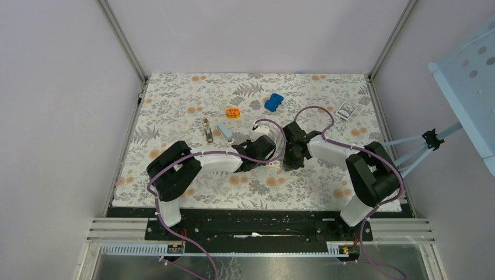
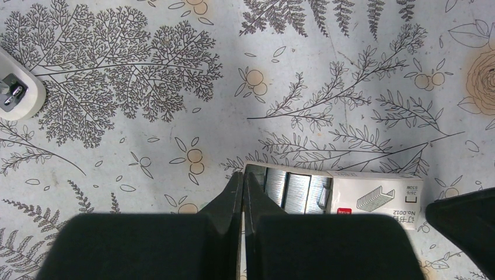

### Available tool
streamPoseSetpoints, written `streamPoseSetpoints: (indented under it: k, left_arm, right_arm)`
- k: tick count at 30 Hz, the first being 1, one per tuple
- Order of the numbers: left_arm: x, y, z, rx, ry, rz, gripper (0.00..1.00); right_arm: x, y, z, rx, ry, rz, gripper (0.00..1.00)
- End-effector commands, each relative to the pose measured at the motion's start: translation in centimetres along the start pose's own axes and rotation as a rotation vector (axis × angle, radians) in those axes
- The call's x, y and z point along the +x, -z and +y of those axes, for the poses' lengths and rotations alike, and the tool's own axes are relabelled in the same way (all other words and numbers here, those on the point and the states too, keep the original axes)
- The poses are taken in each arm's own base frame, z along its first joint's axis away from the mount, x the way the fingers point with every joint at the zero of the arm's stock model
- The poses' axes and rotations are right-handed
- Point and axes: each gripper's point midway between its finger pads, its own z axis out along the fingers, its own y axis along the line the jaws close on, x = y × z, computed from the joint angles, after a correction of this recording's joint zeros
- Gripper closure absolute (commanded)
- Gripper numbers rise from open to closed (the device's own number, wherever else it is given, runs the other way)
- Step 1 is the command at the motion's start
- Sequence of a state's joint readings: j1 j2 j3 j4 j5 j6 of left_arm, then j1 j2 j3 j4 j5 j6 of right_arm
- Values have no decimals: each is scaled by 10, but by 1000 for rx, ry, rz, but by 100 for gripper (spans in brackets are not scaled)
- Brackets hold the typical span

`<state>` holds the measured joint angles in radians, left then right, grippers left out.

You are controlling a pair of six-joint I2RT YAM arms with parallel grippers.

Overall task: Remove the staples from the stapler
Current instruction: Close the staple box at the center of the board.

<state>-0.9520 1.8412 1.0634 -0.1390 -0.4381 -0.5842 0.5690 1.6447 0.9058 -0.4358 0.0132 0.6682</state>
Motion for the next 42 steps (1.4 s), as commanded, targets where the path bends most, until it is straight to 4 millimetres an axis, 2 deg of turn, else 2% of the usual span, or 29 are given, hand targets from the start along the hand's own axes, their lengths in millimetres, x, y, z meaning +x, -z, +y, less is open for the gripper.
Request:
streamPoseSetpoints:
  k: [1,7,17,20,24,29,38,42]
  left_arm:
    - [19,-4,0,11,-7,57,100]
    - [19,-5,0,11,-7,59,100]
    - [20,-4,-1,20,-1,61,100]
    - [20,-3,-1,19,1,60,100]
    - [19,-3,3,2,4,56,100]
    - [18,-5,4,-7,20,58,100]
    - [18,-6,3,-9,32,60,100]
    - [18,-6,5,-21,29,61,100]
  right_arm:
    - [3,-13,10,-4,-1,18,100]
    - [3,-20,16,13,13,15,100]
    - [1,-26,38,-30,26,16,100]
    - [6,-25,44,-62,21,45,100]
    - [12,-22,36,-45,17,47,100]
    - [30,-23,30,-66,9,85,100]
    - [48,-24,52,-126,33,121,100]
    - [49,-21,49,-108,29,119,100]
